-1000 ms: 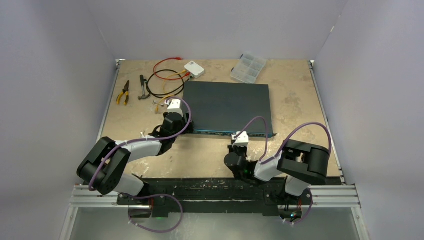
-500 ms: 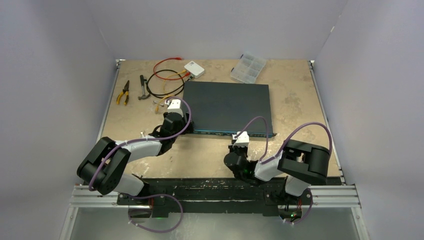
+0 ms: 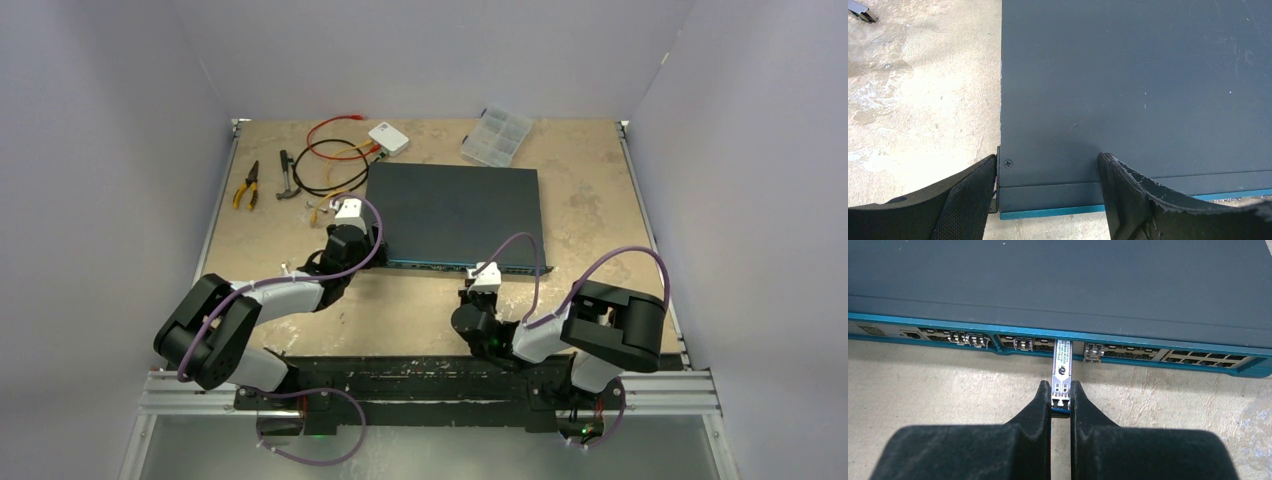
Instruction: Insert the plug into the switch port
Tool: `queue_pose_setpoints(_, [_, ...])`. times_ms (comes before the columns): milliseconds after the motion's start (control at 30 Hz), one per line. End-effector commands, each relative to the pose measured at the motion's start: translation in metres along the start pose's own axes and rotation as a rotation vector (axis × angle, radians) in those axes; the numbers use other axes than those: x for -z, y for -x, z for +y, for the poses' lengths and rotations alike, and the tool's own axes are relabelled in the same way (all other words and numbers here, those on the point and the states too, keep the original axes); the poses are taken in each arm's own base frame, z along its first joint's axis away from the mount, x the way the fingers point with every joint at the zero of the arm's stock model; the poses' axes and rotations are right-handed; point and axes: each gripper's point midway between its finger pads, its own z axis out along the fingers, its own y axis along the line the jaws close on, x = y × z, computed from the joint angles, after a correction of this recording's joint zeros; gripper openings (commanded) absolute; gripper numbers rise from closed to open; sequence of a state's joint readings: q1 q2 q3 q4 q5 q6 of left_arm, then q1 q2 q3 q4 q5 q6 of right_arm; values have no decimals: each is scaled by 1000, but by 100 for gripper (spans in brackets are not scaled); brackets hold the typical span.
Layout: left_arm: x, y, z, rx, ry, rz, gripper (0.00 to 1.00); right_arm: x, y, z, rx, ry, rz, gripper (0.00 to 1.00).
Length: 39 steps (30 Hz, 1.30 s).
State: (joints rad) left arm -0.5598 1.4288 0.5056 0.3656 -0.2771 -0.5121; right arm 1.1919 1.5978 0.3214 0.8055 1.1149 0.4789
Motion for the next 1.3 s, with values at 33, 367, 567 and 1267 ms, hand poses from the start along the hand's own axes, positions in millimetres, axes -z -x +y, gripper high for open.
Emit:
queue_pose_setpoints(33, [16, -72, 4, -20, -18, 249, 71, -3, 9, 5, -48, -2, -30, 0])
queue_pose_setpoints(367, [16, -72, 4, -20, -17, 251, 71, -6, 7, 4, -48, -1, -25, 0])
queue_pose_setpoints(567, [16, -72, 4, -20, -16, 250, 71, -8, 7, 4, -51, 10, -26, 0])
queue_pose_setpoints(1267, [16, -72, 4, -20, -15, 249, 71, -13, 20, 10, -35, 57, -56, 0])
